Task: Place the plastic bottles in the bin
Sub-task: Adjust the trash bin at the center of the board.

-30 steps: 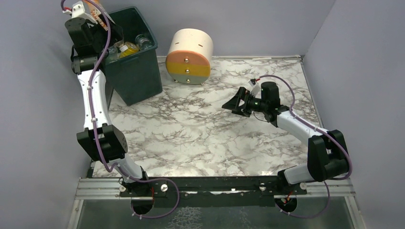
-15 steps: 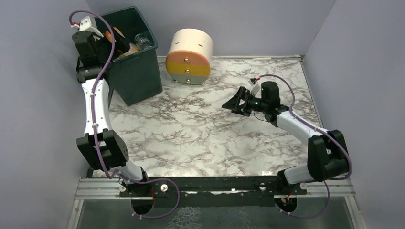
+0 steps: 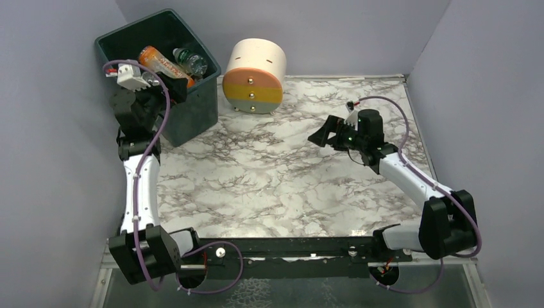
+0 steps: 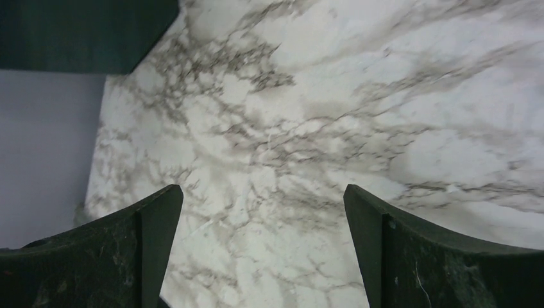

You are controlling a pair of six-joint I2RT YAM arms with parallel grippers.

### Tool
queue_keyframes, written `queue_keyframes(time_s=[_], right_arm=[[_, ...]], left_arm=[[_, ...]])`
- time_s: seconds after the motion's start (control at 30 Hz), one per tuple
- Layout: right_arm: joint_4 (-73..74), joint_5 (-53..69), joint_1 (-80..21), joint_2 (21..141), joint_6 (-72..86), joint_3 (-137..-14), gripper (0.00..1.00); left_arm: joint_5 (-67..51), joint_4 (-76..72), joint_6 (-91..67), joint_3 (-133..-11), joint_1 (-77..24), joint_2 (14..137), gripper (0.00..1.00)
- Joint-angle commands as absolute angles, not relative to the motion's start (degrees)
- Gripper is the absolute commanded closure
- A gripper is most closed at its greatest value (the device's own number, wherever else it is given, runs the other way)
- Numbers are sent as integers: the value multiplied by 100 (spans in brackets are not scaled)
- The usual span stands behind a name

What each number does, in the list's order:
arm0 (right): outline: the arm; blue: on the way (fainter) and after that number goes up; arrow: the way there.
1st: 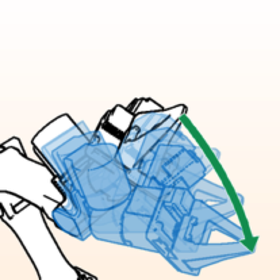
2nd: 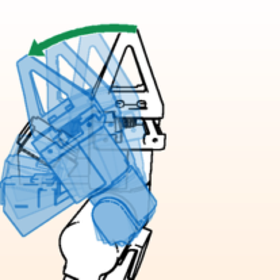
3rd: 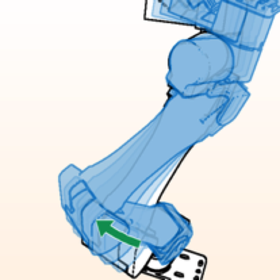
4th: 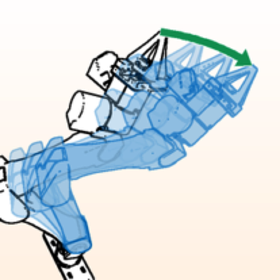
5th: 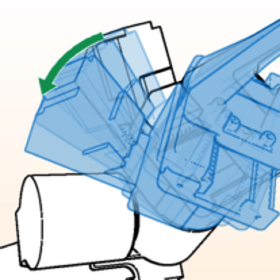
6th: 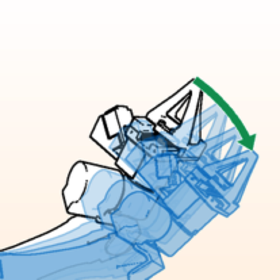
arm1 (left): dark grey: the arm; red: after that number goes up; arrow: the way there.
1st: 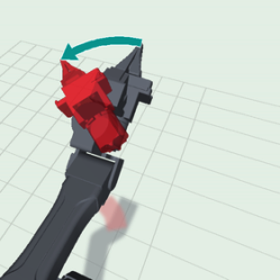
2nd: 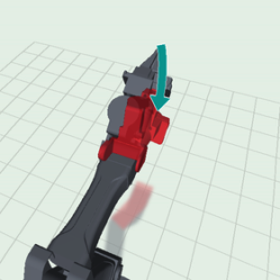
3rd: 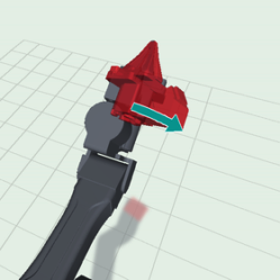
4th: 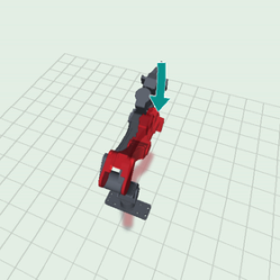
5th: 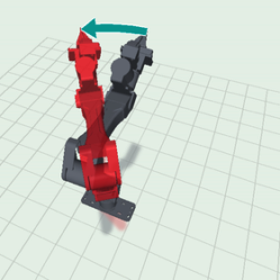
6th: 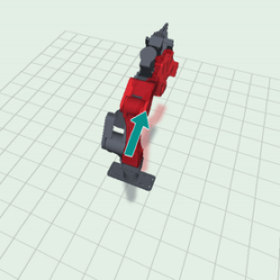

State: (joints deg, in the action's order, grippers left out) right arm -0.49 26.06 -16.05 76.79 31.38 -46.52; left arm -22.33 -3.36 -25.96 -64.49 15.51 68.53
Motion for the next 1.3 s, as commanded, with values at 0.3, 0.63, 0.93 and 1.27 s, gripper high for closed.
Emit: queue_keyframes(time_s=[0.3, 0.63, 0.93, 1.27], right_arm=[[-1411, -1493, -1422, 6345, 1781, -3130, 1], [-3413, -2751, -1352, 7097, 1193, -2288, 1], [-5539, -2690, -1185, 8413, 609, -1858, 1], [-5343, -2337, -1090, 9205, 436, -2497, 0]], left_arm=[[-1596, -1668, -2469, -3934, 679, 7206, 1], [-293, -3309, -1729, -2962, 537, 7973, 1], [-99, -3734, -936, -3136, 528, 8929, 1], [-207, -5015, -490, -2657, 534, 9241, 1]])
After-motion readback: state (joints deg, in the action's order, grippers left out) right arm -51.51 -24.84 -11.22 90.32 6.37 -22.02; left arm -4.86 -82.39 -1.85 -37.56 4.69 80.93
